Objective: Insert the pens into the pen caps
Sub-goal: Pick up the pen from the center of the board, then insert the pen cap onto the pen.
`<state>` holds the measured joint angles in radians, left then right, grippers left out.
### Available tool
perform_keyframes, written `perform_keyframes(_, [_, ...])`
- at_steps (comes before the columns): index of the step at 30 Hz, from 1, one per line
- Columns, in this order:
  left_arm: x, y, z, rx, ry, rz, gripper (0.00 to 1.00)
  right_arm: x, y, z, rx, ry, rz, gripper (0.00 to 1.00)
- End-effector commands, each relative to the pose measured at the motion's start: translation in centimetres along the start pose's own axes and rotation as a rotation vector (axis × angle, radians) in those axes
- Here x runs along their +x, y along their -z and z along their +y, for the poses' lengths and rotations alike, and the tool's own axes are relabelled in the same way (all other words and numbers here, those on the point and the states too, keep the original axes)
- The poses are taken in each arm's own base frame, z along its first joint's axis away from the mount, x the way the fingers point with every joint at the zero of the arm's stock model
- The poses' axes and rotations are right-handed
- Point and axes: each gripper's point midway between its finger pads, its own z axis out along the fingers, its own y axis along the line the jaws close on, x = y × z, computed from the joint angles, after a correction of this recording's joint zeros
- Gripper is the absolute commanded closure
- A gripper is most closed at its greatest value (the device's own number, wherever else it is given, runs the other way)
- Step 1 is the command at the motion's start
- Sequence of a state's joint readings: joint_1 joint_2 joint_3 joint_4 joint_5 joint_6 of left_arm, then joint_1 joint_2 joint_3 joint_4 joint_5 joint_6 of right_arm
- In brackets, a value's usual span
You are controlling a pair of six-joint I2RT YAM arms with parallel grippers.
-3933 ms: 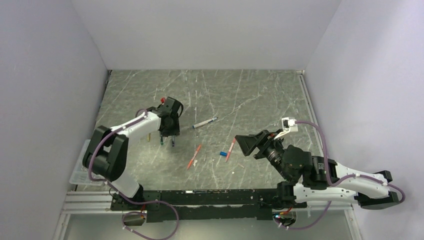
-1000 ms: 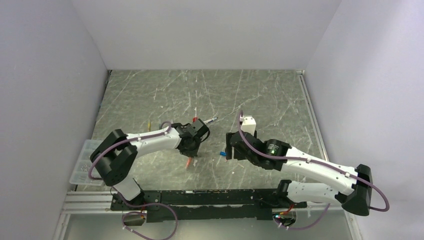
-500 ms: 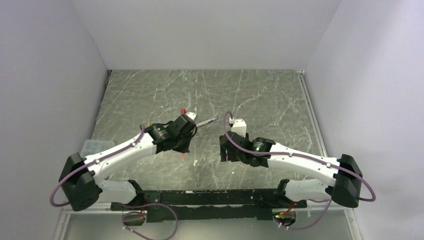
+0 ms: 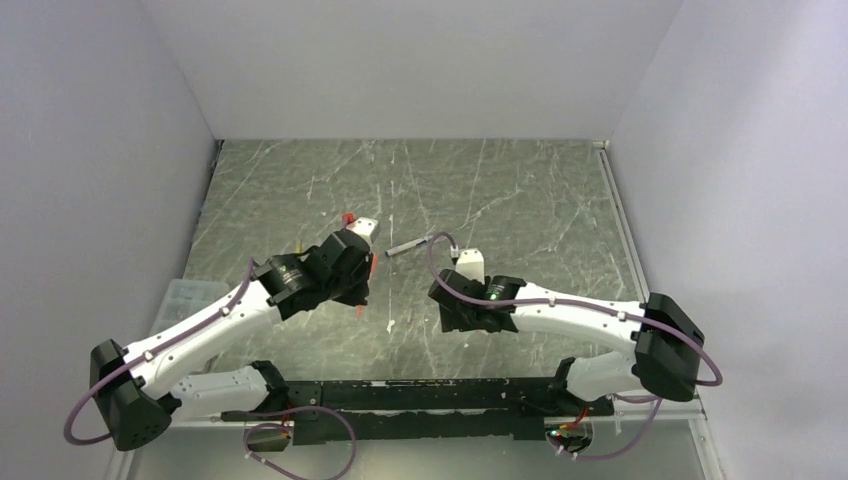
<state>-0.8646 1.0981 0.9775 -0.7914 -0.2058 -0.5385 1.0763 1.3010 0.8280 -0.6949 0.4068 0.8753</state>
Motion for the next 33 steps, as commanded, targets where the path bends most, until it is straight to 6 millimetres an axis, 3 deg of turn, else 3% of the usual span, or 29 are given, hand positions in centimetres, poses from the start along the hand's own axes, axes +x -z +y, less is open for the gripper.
perform_keyframes(1, [-0.3,1.2,-0.7,0.058,0.005,-0.036,1.0,-1.4,0.2,1.2,-0.01,-0.014,-0.019,0.35])
perform_keyframes(10, [0.0,2.2,-0.9,0.104,-0.009,-0.045,1.0,2.7,0.1,-3.0,0.088,-0.05,0.063,0.35])
perform_keyframes(16, [0.1,1.8,-1.3,0.122,-0.025,-0.035,1.0,4.1,-0.4,-4.4,0.113,-0.046,0.087,0.35])
perform_keyframes(25, [0.4,2.1,-1.5,0.145,-0.018,-0.029,1.0,3.1,-2.2,-3.8,0.094,-0.026,0.099,0.41])
perform_keyframes(33, [0.9,2.1,-1.3,0.147,-0.014,-0.025,1.0,3.6,-1.8,-3.0,0.031,-0.08,0.113,0.43])
